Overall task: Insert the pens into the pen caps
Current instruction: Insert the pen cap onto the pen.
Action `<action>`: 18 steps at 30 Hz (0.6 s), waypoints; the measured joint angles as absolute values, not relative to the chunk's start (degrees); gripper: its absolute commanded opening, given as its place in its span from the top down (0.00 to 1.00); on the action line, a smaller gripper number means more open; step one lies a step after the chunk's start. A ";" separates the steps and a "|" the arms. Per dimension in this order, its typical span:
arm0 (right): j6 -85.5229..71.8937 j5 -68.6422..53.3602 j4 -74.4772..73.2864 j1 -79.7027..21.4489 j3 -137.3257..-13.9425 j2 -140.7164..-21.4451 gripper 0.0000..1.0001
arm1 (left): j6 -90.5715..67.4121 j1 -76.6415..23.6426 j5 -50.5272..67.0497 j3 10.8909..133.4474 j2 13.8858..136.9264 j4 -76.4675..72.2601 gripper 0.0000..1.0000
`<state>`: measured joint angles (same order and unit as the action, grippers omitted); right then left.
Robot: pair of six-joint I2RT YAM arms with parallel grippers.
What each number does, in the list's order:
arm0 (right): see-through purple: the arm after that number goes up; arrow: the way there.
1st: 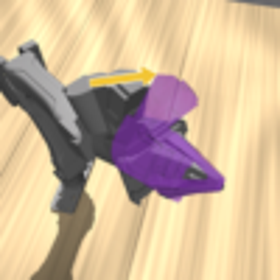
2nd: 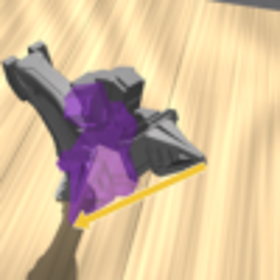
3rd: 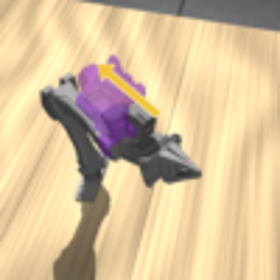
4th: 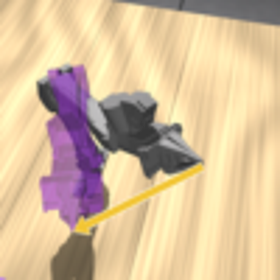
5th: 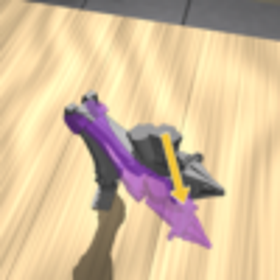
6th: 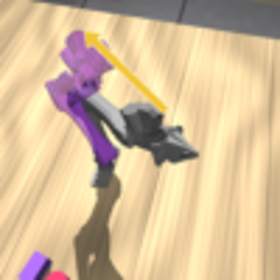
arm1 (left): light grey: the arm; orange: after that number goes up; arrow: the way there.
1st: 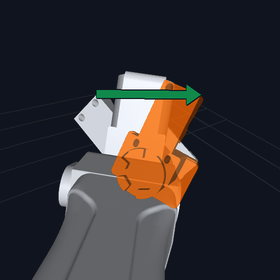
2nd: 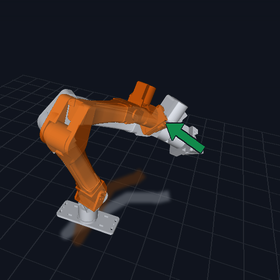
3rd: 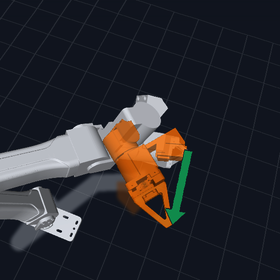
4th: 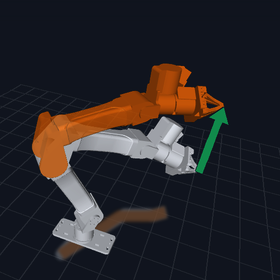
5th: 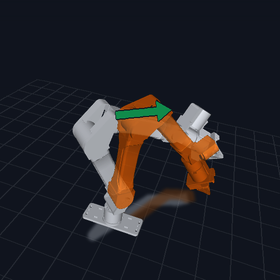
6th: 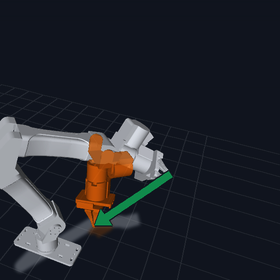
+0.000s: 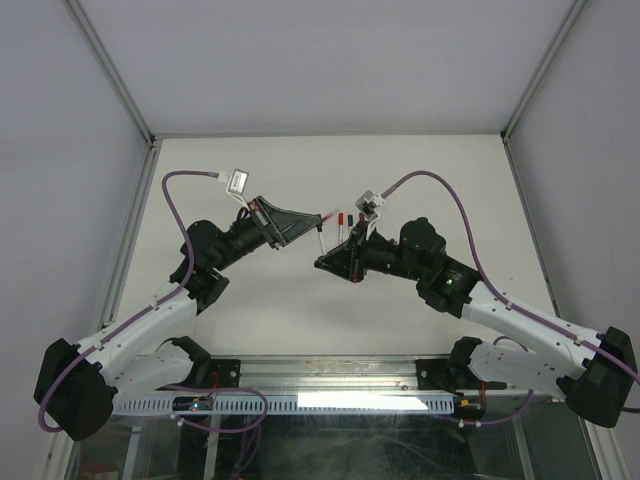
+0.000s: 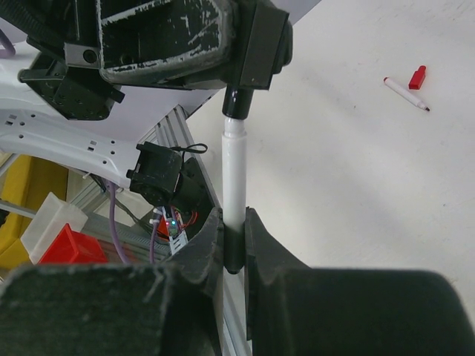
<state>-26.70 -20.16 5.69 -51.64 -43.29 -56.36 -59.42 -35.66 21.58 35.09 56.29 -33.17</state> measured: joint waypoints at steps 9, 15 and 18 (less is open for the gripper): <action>-26.65 -18.20 5.69 -51.75 -43.31 -56.36 1.00 | -59.40 -35.66 21.58 34.89 56.31 -33.47 1.00; -26.39 -16.91 4.21 -52.01 -44.86 -57.28 1.00 | -59.11 -35.66 21.32 34.89 56.36 -33.52 1.00; -26.04 -16.53 2.79 -52.01 -46.28 -58.17 1.00 | -58.48 -35.62 20.67 34.89 56.36 -33.50 1.00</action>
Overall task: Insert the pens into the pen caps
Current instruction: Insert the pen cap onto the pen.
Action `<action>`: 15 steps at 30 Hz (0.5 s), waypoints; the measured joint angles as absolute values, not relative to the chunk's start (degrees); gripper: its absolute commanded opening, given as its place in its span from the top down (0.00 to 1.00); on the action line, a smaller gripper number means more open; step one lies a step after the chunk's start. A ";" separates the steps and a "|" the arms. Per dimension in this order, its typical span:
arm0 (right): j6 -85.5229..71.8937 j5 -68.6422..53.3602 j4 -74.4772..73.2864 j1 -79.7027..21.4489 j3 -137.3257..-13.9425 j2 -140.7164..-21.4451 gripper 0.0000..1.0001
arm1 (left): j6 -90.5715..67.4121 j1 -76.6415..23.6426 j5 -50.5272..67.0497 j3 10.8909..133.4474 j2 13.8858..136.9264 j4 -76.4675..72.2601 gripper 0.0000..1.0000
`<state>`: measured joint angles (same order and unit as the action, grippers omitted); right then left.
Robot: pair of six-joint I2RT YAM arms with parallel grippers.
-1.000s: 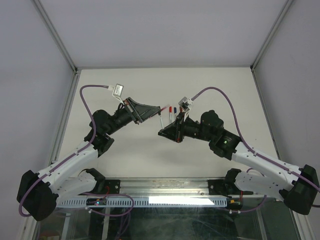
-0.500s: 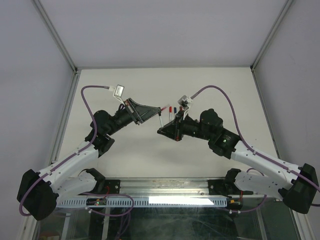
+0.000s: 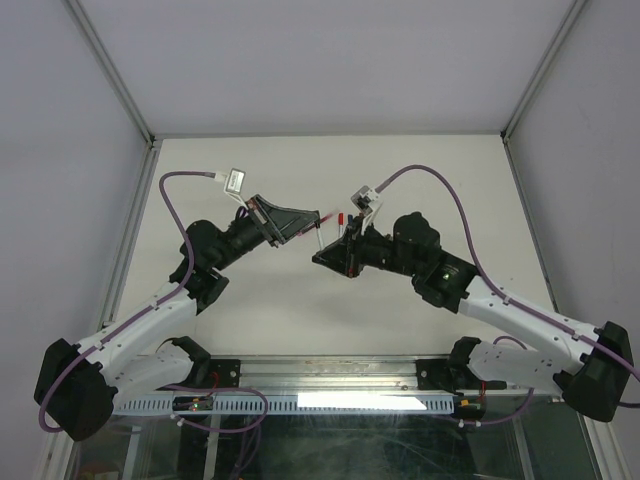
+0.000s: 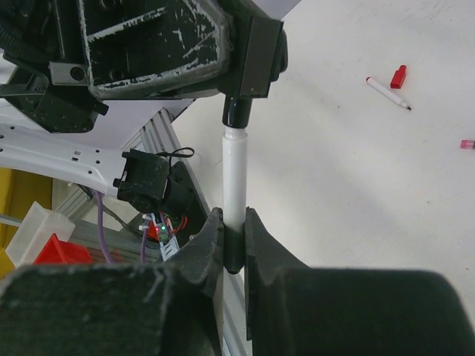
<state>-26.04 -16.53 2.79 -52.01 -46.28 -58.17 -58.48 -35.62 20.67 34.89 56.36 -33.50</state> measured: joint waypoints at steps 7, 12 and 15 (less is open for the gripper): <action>-24.91 -14.92 -1.23 -52.01 -49.80 -60.10 1.00 | -56.62 -35.64 18.52 34.89 56.23 -33.41 1.00; -23.92 -13.41 -4.32 -52.18 -51.53 -60.38 1.00 | -55.83 -35.70 18.09 34.89 56.23 -33.30 1.00; -23.62 -12.10 -4.75 -52.51 -51.55 -60.34 1.00 | -55.44 -35.70 17.98 34.89 56.21 -32.91 1.00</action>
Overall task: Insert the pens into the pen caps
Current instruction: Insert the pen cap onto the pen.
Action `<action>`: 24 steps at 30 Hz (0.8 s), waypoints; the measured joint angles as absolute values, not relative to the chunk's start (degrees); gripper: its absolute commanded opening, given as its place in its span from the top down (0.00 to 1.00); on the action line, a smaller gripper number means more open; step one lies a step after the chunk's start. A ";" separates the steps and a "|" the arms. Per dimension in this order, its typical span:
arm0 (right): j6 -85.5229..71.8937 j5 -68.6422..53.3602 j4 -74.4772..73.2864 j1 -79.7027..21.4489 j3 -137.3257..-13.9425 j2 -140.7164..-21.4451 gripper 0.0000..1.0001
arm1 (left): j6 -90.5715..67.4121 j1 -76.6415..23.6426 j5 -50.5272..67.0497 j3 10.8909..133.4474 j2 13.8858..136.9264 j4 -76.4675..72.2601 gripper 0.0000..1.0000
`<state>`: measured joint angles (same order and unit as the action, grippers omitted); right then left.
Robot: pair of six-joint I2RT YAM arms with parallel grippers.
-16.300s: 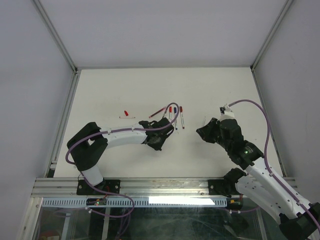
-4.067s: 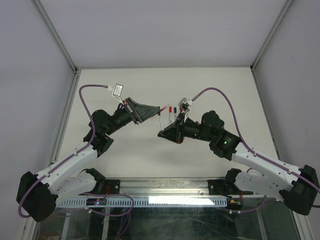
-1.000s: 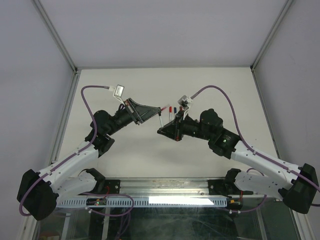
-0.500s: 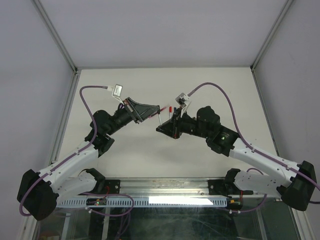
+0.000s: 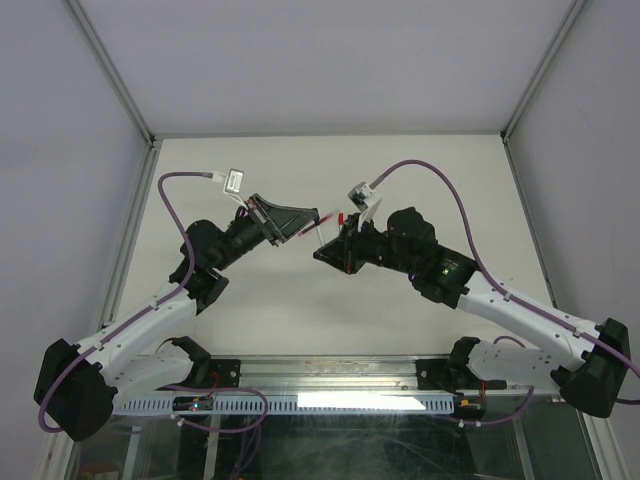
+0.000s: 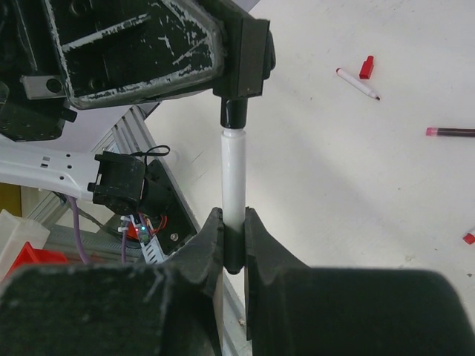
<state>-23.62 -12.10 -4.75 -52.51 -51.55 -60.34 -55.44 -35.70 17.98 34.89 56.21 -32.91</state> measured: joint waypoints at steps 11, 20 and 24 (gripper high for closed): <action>-21.76 -9.17 -4.80 -53.15 -51.53 -59.96 1.00 | -54.59 -36.53 16.38 34.92 56.16 -32.80 1.00; -15.64 -7.66 -3.73 -53.15 -53.01 -60.58 1.00 | -53.12 -37.58 13.69 36.34 56.18 -33.15 1.00; -13.26 -6.79 -4.12 -53.15 -55.24 -61.52 1.00 | -52.64 -37.95 11.97 37.19 56.25 -34.28 1.00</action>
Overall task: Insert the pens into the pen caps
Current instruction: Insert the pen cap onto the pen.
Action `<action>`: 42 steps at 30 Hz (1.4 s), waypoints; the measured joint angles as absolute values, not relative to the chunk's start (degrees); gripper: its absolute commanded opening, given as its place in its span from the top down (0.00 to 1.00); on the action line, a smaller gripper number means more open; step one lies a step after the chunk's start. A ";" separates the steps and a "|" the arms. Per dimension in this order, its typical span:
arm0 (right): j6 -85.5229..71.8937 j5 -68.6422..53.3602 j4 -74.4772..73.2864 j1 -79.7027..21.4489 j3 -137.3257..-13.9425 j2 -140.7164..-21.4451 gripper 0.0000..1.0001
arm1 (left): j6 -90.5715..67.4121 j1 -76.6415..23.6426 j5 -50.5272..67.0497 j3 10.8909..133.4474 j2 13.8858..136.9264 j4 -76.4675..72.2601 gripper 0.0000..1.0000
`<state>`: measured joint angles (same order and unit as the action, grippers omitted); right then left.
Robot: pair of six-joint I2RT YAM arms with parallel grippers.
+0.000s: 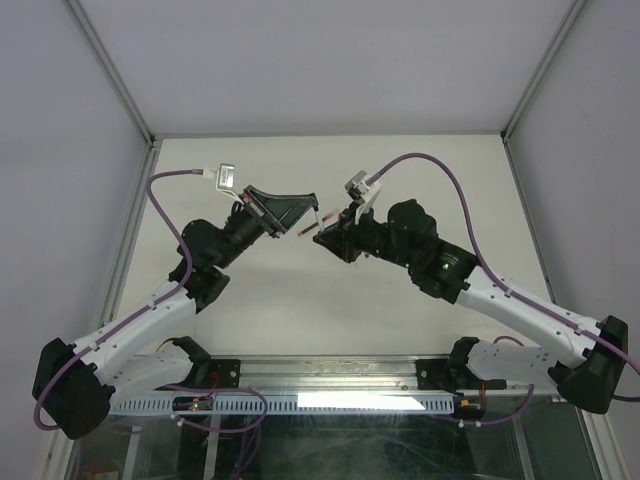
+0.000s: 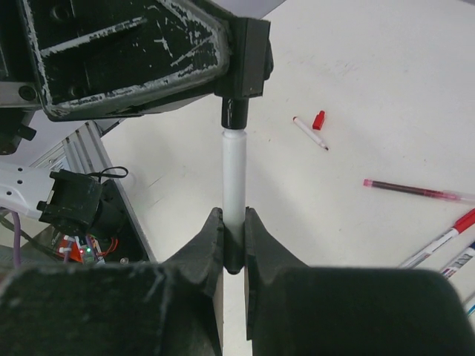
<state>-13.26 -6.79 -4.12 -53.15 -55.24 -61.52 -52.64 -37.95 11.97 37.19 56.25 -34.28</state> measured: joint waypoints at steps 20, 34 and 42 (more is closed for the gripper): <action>-13.28 -8.34 -11.75 -52.42 -61.36 -63.24 1.00 | -47.51 -39.81 8.84 40.49 56.16 -30.70 0.82; -16.86 -8.62 -7.35 -52.31 -59.05 -61.25 1.00 | -47.29 -42.68 13.69 40.71 56.55 -24.18 0.62; -18.72 -7.07 -7.14 -52.29 -56.49 -59.66 1.00 | -46.70 -42.72 14.06 40.75 55.83 -20.67 0.39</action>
<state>-18.72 -7.07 -7.14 -52.29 -56.49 -59.66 -46.70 -42.72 14.06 40.75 55.83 -20.67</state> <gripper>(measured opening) 0.097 0.519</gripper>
